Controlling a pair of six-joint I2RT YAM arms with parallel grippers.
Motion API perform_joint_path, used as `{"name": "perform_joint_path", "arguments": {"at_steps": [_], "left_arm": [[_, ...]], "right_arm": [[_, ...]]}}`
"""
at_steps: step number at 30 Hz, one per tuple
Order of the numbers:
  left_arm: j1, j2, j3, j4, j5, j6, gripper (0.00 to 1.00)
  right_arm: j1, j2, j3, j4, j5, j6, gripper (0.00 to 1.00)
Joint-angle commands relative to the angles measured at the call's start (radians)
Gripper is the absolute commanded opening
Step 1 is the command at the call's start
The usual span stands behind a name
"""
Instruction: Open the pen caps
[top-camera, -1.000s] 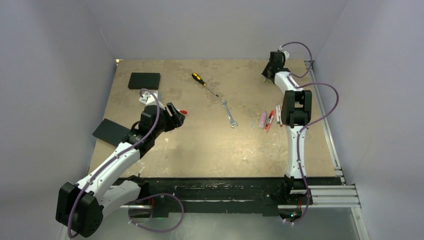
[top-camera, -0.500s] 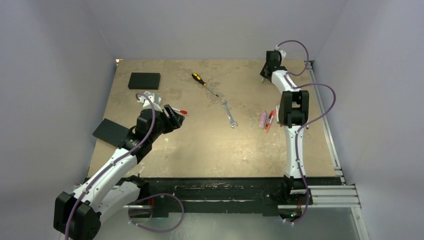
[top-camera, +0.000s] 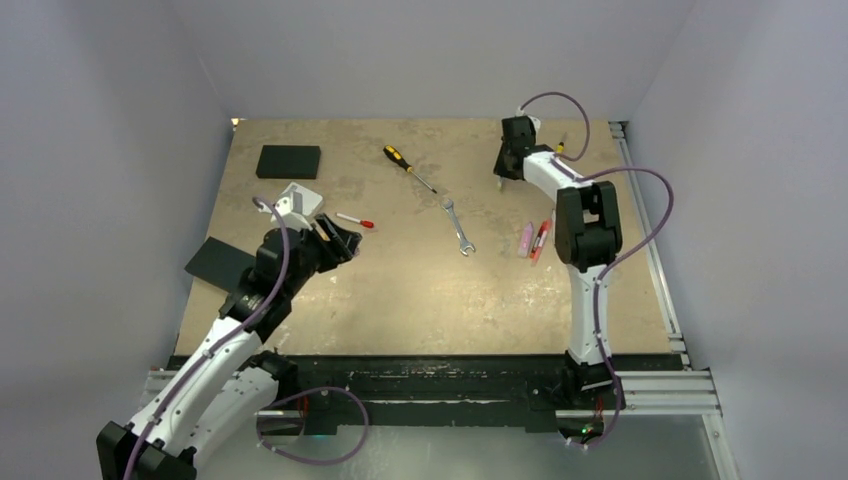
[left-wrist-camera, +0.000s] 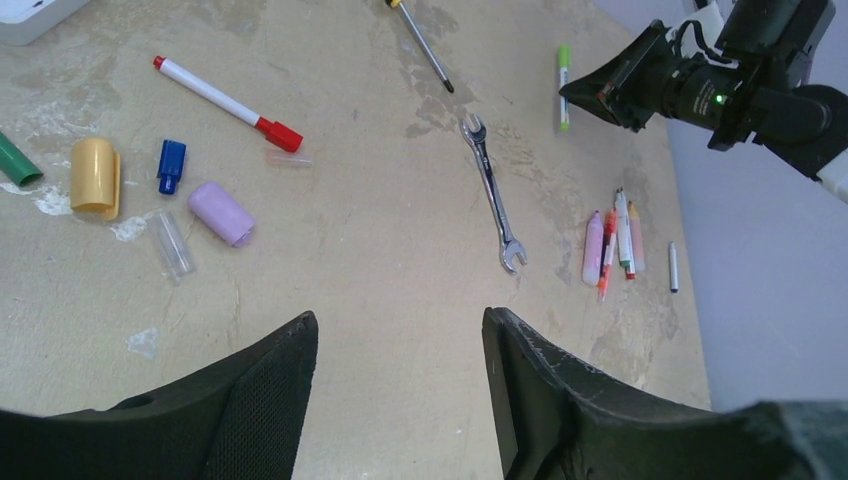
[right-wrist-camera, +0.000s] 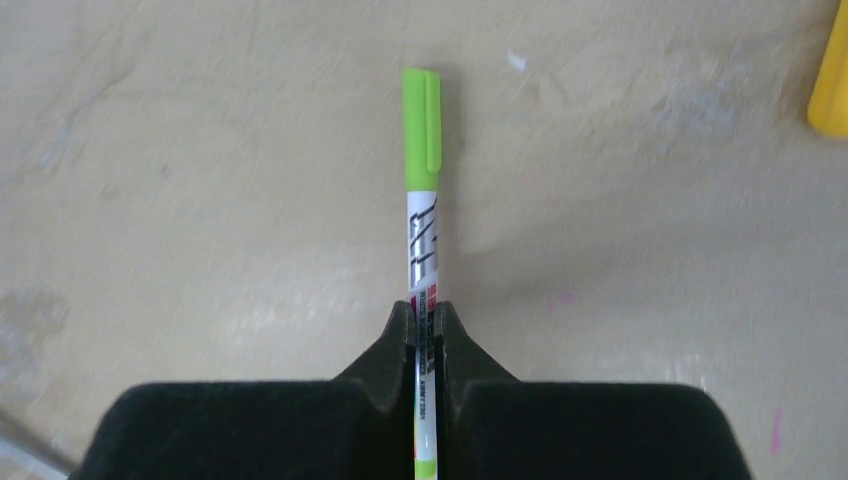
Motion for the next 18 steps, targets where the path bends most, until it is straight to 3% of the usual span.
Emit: {"name": "perform_joint_path", "arguments": {"at_steps": [1,7,12,18], "left_arm": [[-0.004,-0.072,0.024,-0.033,-0.022,-0.019,0.6],[-0.004,-0.102,0.021,0.08,-0.003,-0.012,0.63],[-0.002,-0.078,-0.027,0.32,0.079,-0.045,0.65],[-0.002,-0.009,-0.062,0.609,0.249,-0.11,0.78]], "right_arm": [[0.007,-0.229,-0.142,0.056,-0.044,0.042,0.0],[0.065,-0.561,-0.508,0.275,-0.149,0.082,0.0],[0.155,-0.811,-0.782,0.44,-0.249,0.09,0.0],[0.25,-1.094,-1.033,0.699,-0.547,0.066,0.0]]}}
